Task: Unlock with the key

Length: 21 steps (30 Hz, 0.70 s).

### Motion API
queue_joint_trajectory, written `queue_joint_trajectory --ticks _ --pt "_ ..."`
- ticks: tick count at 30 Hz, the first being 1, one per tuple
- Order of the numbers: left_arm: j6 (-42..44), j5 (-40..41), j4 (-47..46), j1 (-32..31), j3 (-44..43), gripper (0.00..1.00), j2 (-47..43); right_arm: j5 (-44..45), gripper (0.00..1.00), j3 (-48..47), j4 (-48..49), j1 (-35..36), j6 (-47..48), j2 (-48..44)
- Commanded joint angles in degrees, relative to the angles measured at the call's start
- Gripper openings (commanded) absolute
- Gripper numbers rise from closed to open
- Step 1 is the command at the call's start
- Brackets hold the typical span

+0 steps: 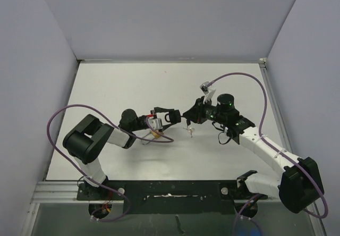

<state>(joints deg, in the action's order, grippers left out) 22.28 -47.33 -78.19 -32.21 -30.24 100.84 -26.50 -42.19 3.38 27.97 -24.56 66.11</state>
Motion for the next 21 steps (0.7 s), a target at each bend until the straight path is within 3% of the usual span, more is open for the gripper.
queue_joint_trajectory --ticks 1,21 --pt "0.71 0.49 -6.18 -0.62 -1.13 0.00 -3.30 0.14 0.00 -2.78 2.47 0.86 0.47 0.64" --pt "0.66 2.70 -3.57 -2.21 -2.25 0.00 -4.85 0.66 0.00 -3.32 2.62 1.91 0.30 2.14"
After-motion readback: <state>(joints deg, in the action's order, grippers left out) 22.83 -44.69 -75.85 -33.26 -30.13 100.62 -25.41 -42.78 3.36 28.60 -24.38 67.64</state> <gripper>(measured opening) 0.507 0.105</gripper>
